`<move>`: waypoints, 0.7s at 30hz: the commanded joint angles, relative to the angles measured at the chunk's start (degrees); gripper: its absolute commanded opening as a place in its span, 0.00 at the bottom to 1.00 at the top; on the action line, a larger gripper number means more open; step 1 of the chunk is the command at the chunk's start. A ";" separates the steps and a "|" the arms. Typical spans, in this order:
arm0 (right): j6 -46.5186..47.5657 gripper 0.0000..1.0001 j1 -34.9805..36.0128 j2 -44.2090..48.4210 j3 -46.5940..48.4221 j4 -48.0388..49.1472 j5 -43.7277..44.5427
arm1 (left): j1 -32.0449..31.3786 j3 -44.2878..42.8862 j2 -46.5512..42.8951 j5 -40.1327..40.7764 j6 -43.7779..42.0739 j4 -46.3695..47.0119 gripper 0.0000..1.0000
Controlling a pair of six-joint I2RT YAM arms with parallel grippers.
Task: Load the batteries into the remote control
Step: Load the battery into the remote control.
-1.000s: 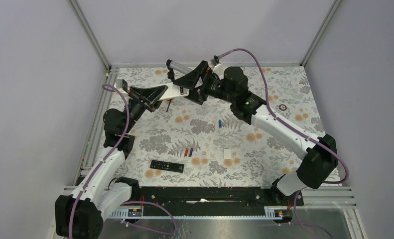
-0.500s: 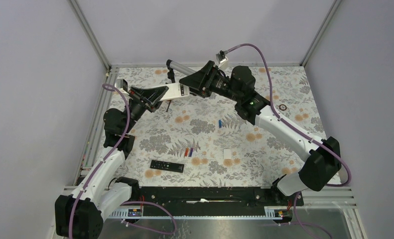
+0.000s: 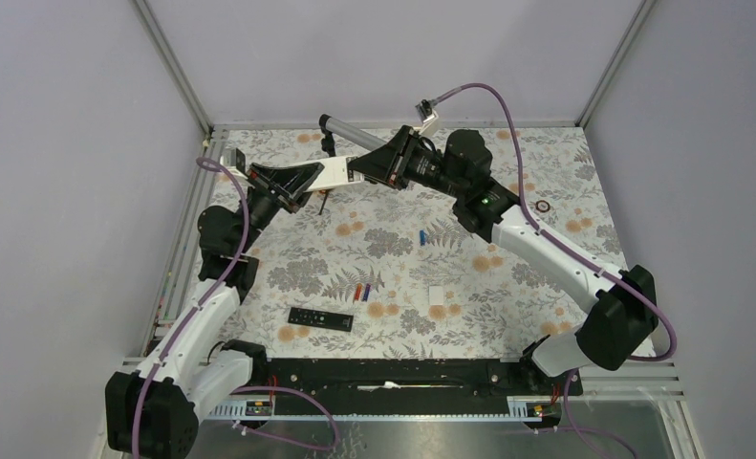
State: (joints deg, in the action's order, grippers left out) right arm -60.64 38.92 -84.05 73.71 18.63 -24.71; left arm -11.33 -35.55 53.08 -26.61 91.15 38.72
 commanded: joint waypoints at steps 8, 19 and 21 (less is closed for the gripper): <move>6.04 0.22 -0.16 -2.78 5.45 -10.29 -1.22 | 0.20 -4.90 1.24 -3.61 -1.81 4.40 0.00; 1.51 0.28 -0.37 -4.49 6.60 -10.90 -6.29 | 0.17 -8.81 4.45 -13.87 -4.39 6.32 0.00; 1.68 0.28 -0.43 -4.24 6.26 -10.90 -6.59 | 0.17 -8.69 4.75 -14.53 -4.05 7.04 0.00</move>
State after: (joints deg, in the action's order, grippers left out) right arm -59.75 37.41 -87.29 79.55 10.09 -27.42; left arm -9.93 -39.77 57.80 -32.05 87.00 38.11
